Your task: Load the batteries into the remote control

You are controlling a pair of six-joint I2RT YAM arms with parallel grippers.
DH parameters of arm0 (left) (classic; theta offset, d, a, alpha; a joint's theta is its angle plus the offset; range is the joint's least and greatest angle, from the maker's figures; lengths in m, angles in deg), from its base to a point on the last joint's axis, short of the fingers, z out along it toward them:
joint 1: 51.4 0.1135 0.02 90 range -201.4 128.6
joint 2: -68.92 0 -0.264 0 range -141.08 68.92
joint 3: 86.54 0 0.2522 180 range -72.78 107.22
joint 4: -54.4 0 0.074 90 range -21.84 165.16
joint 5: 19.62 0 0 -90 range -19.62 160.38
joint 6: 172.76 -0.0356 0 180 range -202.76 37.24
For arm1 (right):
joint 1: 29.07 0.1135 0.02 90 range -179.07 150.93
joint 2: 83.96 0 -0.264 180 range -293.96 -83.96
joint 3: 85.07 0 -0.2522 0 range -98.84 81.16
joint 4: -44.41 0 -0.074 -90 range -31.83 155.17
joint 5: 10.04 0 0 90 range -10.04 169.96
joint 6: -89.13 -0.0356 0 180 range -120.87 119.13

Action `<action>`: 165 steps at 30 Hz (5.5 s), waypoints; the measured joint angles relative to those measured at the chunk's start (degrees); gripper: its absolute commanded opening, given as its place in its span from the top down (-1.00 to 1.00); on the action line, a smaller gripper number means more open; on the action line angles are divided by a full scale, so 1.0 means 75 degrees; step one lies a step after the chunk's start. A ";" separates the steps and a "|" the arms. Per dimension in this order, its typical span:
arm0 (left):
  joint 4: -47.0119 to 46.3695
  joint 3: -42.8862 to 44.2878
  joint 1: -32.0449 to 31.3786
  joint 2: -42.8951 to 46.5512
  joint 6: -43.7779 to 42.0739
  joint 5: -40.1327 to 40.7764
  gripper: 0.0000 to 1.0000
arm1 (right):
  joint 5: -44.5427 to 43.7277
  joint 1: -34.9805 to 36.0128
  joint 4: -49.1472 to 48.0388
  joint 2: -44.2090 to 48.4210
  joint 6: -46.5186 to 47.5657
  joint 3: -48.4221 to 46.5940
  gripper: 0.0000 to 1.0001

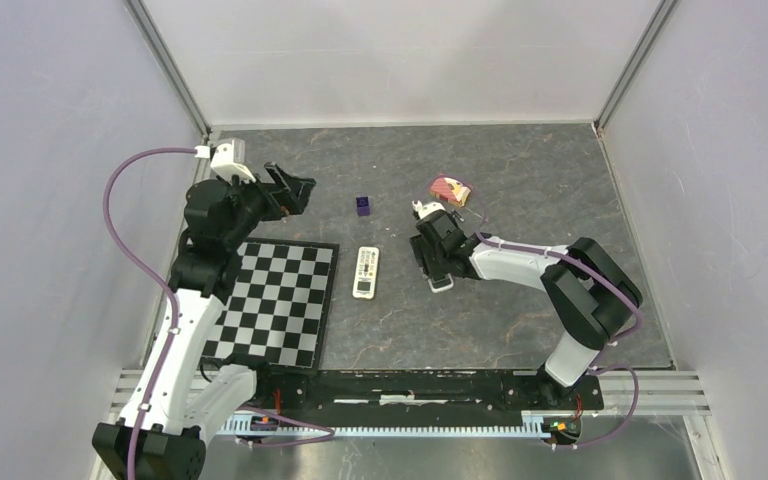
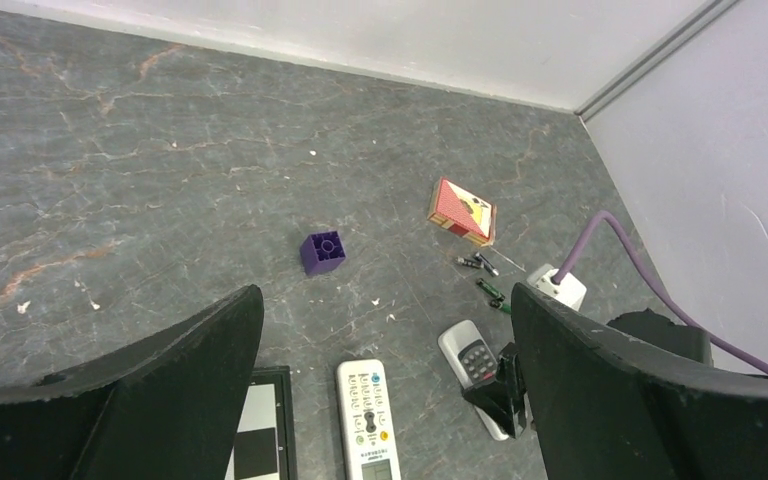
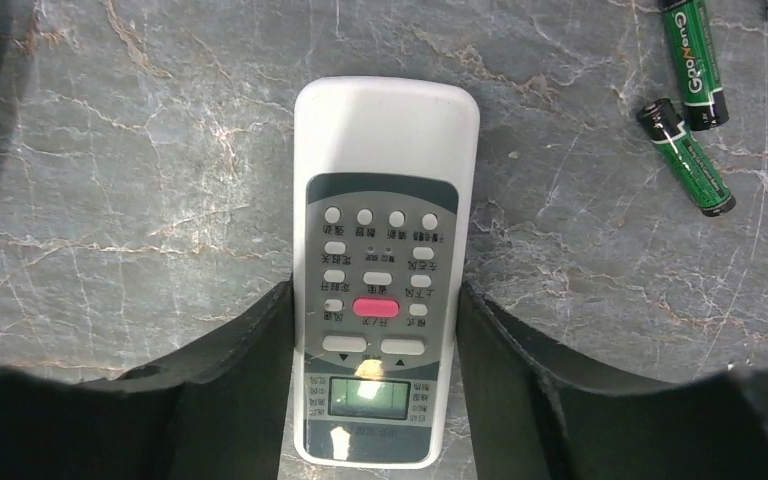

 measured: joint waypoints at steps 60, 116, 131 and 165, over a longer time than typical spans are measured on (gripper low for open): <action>-0.6983 -0.0941 -0.3346 -0.2821 0.5520 -0.3077 -0.11 | 0.5913 -0.1789 -1.0404 0.2337 -0.7592 0.1195 0.11; 0.1845 0.1265 -0.3867 -0.1749 -0.2818 -0.0114 0.73 | 0.4791 -0.1172 -0.2457 0.2305 -0.2308 -0.1687 0.02; 0.1542 0.1204 -0.3914 -0.1262 -0.2250 0.1510 -0.99 | 0.4902 -0.1236 -0.2215 0.2314 -0.3427 -0.1932 1.00; -0.6569 0.0079 -0.3299 -0.2075 0.6132 -0.1749 -0.10 | 0.5243 -0.1967 -0.8166 0.2984 -0.7478 -0.0525 1.00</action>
